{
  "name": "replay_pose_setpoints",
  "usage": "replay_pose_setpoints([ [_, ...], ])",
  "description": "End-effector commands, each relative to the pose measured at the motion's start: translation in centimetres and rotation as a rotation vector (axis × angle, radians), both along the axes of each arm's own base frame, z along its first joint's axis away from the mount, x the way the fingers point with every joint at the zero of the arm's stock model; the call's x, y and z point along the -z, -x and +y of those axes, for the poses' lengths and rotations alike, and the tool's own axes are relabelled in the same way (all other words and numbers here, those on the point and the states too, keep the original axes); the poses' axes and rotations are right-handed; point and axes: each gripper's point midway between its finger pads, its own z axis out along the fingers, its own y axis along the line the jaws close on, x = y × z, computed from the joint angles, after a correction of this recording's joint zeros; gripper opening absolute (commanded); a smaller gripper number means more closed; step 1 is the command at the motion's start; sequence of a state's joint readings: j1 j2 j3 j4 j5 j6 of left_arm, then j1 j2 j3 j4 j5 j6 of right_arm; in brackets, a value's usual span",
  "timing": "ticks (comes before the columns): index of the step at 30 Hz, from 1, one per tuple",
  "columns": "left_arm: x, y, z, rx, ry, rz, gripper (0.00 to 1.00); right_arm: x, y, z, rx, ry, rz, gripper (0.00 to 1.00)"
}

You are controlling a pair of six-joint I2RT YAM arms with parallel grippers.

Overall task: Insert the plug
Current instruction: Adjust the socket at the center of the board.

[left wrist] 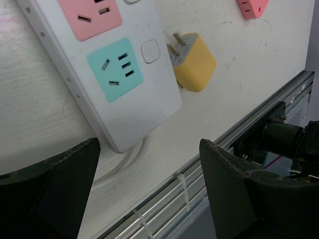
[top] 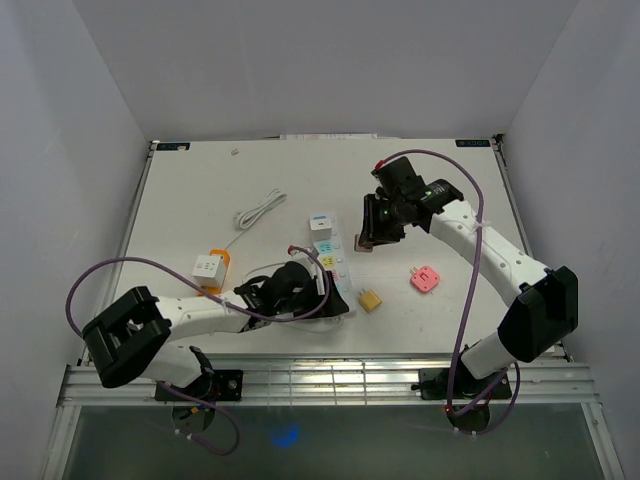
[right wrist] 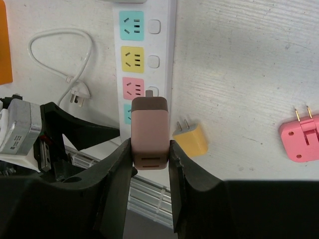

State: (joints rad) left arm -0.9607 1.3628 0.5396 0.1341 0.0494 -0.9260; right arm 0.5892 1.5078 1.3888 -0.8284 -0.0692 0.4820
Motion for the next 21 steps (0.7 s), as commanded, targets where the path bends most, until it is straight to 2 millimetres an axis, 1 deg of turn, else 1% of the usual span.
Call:
replay_pose_setpoints([
  [1, -2.7, -0.5, -0.2, -0.026, 0.028, -0.027, 0.92, -1.5, -0.2, 0.5, -0.061, -0.019, -0.035, 0.08],
  [3, -3.6, -0.4, -0.1, -0.024, 0.029, -0.031, 0.93, -1.5, -0.1, 0.7, -0.099, -0.022, -0.042, 0.08],
  [5, -4.0, -0.1, 0.7, -0.025, 0.006, -0.027, 0.95, -1.3, -0.1, 0.7, -0.111, -0.016, -0.043, 0.08],
  [6, -4.3, -0.7, 1.1, -0.052, -0.013, -0.052, 0.96, -1.0, -0.2, 0.7, -0.114, -0.012, -0.033, 0.08],
  [9, -5.3, -1.4, 2.5, -0.067, -0.040, -0.078, 0.98, -0.4, -0.1, 0.8, -0.121, -0.005, -0.017, 0.08],
  [10, -5.2, -2.3, 3.7, -0.098, -0.054, -0.068, 0.98, -0.2, -0.1, 0.8, -0.122, -0.004, -0.014, 0.08],
  [12, -6.0, -3.0, 4.6, -0.095, -0.028, -0.075, 0.98, 0.0, -0.2, 0.7, -0.122, 0.005, -0.013, 0.08],
  [13, -6.3, -3.9, 5.5, -0.106, -0.012, -0.075, 0.98, 0.0, -0.3, 0.8, -0.123, 0.008, -0.017, 0.08],
  [15, -7.0, -4.6, 6.3, -0.117, 0.005, -0.090, 0.98, 0.2, -0.6, 0.7, -0.119, 0.021, -0.018, 0.08],
  [16, -7.2, -5.3, 7.0, -0.128, 0.001, -0.100, 0.98, 0.1, -0.7, 0.7, -0.122, 0.026, -0.017, 0.08],
  [17, -7.9, -5.8, 7.1, -0.136, 0.005, -0.113, 0.98, 0.1, -0.8, 0.8, -0.122, 0.029, -0.013, 0.08],
  [19, -8.0, -6.7, 7.6, -0.154, -0.006, -0.118, 0.98, 0.6, -1.0, 0.9, -0.126, 0.039, 0.007, 0.08],
  [20, -8.3, -7.0, 7.4, -0.146, 0.000, -0.124, 0.98, 0.4, -1.2, 1.0, -0.126, 0.038, 0.004, 0.08],
  [21, -8.6, -7.3, 7.4, -0.145, 0.007, -0.127, 0.98, 0.7, -1.2, 1.2, -0.129, 0.041, 0.014, 0.08],
])
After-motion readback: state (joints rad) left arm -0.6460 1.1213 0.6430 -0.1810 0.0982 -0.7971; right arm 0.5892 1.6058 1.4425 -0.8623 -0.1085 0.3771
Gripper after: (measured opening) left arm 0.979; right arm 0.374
